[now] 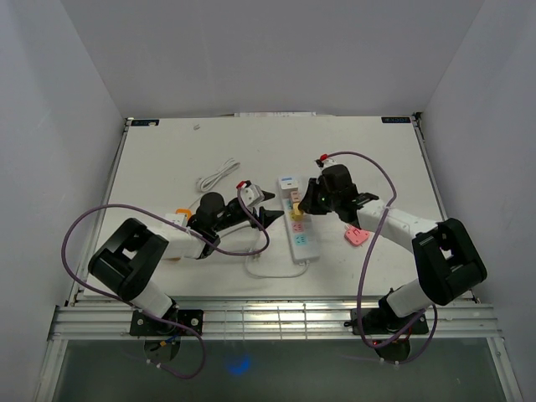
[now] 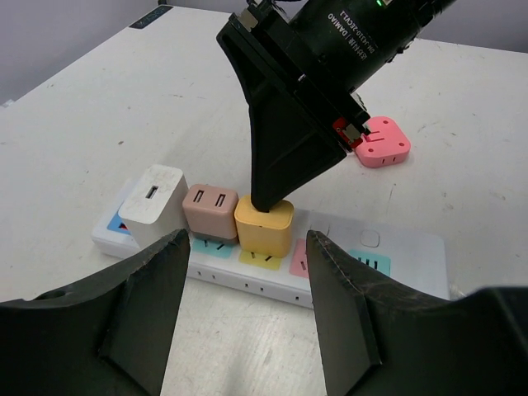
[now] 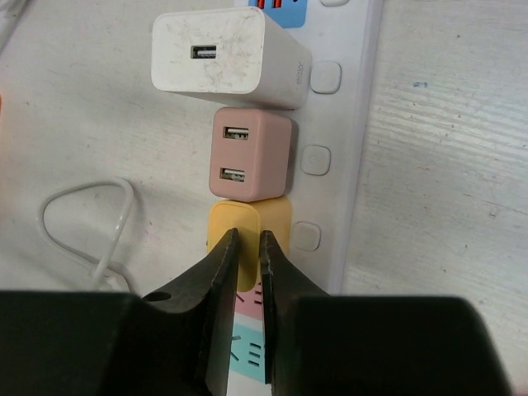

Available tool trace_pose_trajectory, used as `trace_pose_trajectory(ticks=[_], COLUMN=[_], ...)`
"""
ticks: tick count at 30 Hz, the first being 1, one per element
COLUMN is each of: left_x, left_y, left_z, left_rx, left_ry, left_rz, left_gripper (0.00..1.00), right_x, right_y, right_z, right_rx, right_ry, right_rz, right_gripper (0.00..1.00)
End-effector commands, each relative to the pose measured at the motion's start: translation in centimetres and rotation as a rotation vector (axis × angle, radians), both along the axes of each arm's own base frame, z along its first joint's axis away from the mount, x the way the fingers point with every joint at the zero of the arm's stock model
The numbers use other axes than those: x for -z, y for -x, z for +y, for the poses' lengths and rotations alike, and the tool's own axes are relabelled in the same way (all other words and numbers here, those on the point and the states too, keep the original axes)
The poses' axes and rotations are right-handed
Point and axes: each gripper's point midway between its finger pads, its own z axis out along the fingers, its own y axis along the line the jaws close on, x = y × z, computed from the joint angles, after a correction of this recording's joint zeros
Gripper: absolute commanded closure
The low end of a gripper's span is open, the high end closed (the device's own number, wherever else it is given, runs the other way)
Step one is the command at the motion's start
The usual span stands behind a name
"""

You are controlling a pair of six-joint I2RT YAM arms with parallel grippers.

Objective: Insert the plug
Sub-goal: Insert the plug into the socket.

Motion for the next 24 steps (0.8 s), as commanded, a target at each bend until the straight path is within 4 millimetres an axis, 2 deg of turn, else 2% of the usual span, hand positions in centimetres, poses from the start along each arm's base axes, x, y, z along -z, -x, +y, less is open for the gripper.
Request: trace_pose_trajectory(ticks=[1, 6, 8, 9, 12, 14, 18, 19, 22, 24], left_x=[-1.8, -2.1, -2.2, -2.1, -2.1, -2.2, -2.7, -2.8, -3.4, -3.6], left_y=[-0.1, -0.2, -0.2, -0.2, -0.3, -0.3, -0.9, -1.1, -1.9, -2.5], left_z=[0.3, 0.4, 0.5, 0.5, 0.6, 0.7, 1.2, 1.4, 2.5, 3.2], left_rx=[-0.014, -0.019, -0.024, -0.026, -0.033, -0.038, -0.092, -0.107, -0.195, -0.251], left_ry=[0.026, 0.022, 0.021, 0.018, 0.017, 0.016, 0.034, 0.04, 0.073, 0.092], left_rz=[-0.027, -0.037, -0.042, -0.043, -0.043, -0.04, -0.021, -0.017, 0.014, 0.054], left_gripper=[0.31, 0.31, 0.31, 0.31, 0.31, 0.3, 0.24, 0.23, 0.16, 0.12], right_x=[3.9, 2.1, 1.3, 1.1, 0.1, -1.0, -2.8, -3.1, -3.4, -3.1], right_y=[2.3, 1.0, 0.6, 0.6, 0.0, -0.7, -1.0, -1.0, -0.5, -0.1], right_z=[-4.4, -3.1, -2.5, -2.2, -1.8, -1.7, -1.9, -2.0, -2.8, -4.2], right_rx=[0.026, -0.006, -0.02, -0.03, -0.041, -0.037, -0.037, -0.037, -0.024, 0.004], right_ry=[0.249, 0.222, 0.201, 0.19, 0.182, 0.182, 0.19, 0.188, 0.184, 0.18], right_rz=[0.144, 0.118, 0.104, 0.107, 0.087, 0.063, 0.031, 0.023, 0.016, 0.028], right_gripper=[0.9, 0.87, 0.81, 0.74, 0.67, 0.66, 0.53, 0.53, 0.47, 0.39])
